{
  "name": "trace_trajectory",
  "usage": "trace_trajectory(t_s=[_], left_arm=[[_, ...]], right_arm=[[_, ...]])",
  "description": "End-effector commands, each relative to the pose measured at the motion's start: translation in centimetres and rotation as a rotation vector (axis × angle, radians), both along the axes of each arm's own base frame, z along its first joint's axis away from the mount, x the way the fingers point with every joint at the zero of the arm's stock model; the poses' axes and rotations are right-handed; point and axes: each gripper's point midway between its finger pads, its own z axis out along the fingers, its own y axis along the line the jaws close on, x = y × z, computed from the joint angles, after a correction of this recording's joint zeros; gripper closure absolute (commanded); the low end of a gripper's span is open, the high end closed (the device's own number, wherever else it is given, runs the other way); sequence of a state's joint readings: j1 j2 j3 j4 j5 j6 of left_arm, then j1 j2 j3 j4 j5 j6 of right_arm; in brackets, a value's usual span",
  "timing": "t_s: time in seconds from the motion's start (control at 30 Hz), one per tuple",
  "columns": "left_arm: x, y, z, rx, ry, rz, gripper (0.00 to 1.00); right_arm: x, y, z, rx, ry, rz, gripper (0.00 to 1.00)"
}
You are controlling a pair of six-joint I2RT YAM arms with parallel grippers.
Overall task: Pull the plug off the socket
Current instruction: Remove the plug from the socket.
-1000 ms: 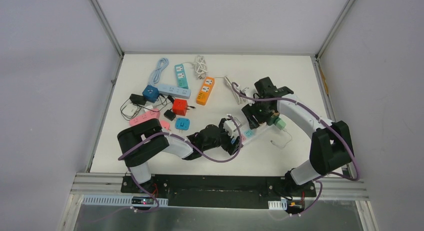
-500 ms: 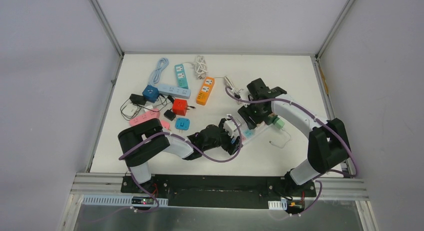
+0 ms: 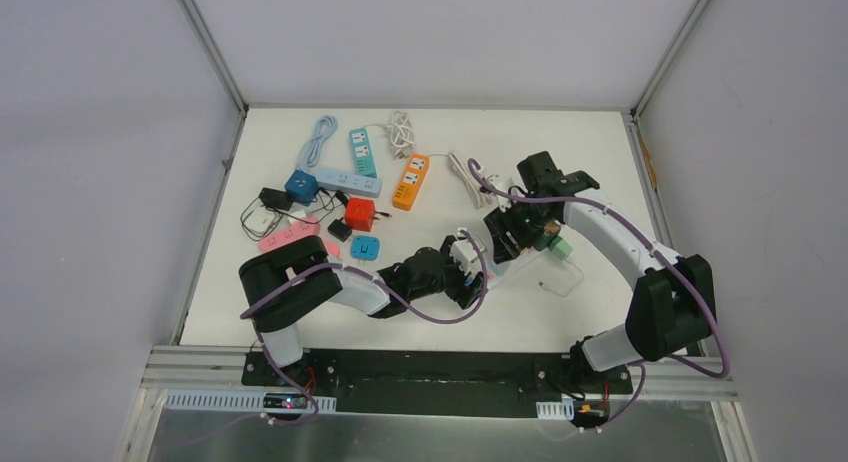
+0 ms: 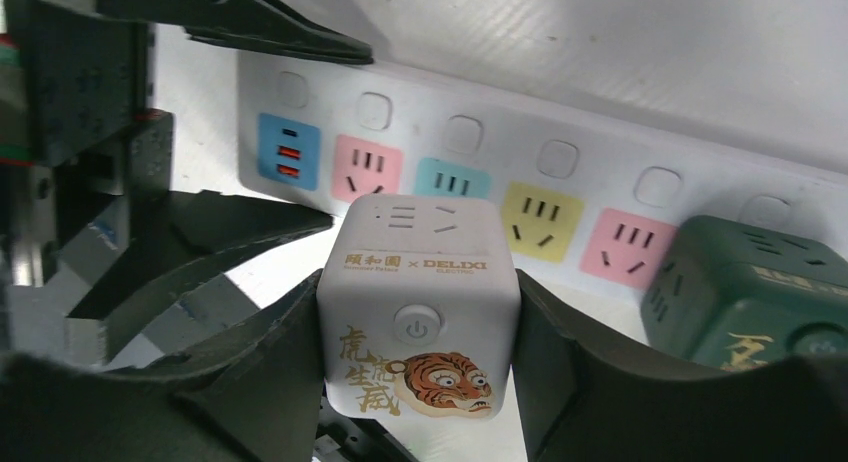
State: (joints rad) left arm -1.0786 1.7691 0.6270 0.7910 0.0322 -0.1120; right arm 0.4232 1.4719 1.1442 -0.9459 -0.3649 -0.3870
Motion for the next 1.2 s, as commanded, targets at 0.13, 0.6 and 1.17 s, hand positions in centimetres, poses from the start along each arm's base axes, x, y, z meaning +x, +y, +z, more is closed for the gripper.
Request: trace_trajectory(t_s=[0.13,0.6,1.17], left_arm=[[-0.2,1.5,-0.1,0.065,0.070,0.043,0.72],[-0.6,3.7,7.7,-0.104,-0.016,0.083,0.21],[-2.2,9.4,11.5,-0.384,-0.041,0.189,0.01]], right_arm=[[-0.6,2.4,3.3,0.219,0.037,0.010,1.00],[-0.3,2.3,3.9,0.294,0.069,-0.032,1.00],[-0.5,2.5,3.9,0.314,0.090,-0.031,1.00]])
